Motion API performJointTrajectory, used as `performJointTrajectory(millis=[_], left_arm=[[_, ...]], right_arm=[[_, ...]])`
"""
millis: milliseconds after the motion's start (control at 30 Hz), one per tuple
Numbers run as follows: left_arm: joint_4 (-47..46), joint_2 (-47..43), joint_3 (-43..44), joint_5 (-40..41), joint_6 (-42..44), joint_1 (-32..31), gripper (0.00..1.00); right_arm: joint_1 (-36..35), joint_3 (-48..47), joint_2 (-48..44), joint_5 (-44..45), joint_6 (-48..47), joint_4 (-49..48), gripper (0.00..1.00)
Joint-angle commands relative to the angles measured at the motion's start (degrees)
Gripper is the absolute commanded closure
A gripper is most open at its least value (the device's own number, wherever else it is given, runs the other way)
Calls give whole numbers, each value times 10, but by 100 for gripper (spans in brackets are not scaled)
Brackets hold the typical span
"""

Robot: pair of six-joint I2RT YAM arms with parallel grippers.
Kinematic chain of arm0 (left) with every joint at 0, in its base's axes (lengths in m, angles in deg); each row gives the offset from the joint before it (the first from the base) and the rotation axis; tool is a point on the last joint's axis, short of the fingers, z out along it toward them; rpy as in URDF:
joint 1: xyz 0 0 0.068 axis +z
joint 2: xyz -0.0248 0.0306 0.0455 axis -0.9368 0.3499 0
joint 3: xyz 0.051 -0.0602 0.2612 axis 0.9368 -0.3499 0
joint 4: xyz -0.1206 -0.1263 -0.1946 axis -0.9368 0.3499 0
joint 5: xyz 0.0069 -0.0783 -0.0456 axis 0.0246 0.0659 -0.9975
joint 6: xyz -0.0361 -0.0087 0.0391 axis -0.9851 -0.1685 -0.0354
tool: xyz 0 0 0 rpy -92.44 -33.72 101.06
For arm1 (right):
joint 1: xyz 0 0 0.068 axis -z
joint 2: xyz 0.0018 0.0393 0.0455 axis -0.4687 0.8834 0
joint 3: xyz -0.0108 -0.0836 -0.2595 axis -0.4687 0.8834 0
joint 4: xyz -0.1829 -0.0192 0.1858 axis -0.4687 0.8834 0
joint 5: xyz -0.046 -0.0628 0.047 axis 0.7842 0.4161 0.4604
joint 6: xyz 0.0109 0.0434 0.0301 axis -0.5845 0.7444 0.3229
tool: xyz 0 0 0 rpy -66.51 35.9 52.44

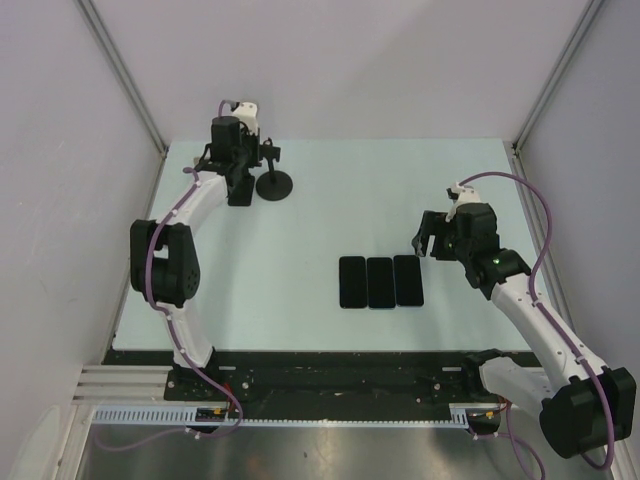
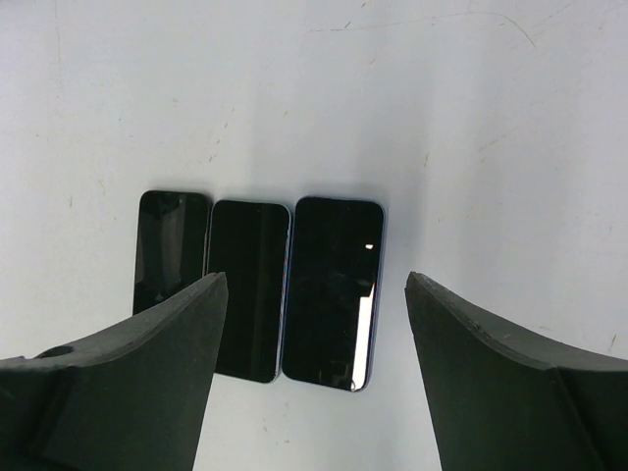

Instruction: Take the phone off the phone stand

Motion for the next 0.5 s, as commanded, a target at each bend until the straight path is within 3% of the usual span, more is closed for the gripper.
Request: performJointTrajectory(millis=[0,33,233,467], left_arm=[[-74,-16,26,-28,41,5,95],[-74,-18,23,-29,41,5,86],[-73,-52,-4,-27,37,5,55],[-72,-96,-31,-1,40,5,31]], right_arm=[[-2,2,-15,19,-1,-24,21],[-3,2,-15,20,-4,-24,21],[-1,2,-38,30,-12,-31,21],[3,2,-70,37,-21,-38,21]])
